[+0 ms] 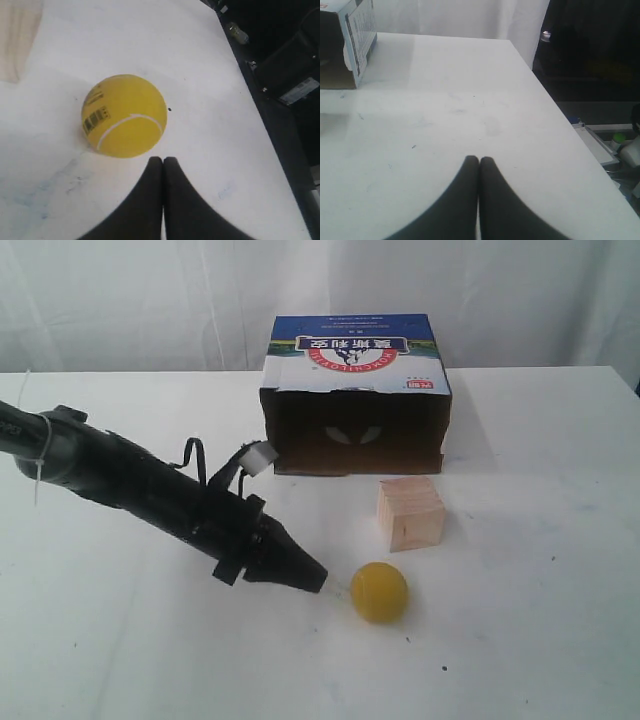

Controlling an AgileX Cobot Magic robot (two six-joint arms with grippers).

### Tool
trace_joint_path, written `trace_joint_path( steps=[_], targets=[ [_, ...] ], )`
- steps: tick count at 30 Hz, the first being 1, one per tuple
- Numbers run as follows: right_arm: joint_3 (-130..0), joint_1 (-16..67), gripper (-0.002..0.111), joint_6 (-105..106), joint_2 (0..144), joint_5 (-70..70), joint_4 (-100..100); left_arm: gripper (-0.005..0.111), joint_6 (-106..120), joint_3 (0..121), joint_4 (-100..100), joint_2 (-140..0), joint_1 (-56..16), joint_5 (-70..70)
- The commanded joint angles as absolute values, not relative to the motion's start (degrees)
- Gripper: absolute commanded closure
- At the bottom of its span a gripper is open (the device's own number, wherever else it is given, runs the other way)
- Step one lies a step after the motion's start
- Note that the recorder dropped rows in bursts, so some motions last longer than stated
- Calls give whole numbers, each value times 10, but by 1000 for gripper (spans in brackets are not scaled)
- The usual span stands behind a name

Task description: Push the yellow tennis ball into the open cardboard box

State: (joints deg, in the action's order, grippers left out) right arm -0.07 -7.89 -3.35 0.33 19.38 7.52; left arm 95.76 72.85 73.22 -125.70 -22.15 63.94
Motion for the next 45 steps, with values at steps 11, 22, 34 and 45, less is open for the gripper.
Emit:
trace_joint_path(
  steps=[11, 22, 34, 45],
  targets=[
    [0, -81, 108, -35, 0, 192, 75, 107, 1064, 647, 885, -1154, -512, 283],
    [0, -81, 108, -35, 0, 192, 75, 107, 1066, 651, 911, -1177, -528, 122],
    [0, -81, 108, -35, 0, 192, 75, 107, 1061, 651, 911, -1167, -447, 118],
    [0, -81, 108, -23, 0, 192, 75, 107, 1061, 651, 910, -1103, -386, 117]
  ],
)
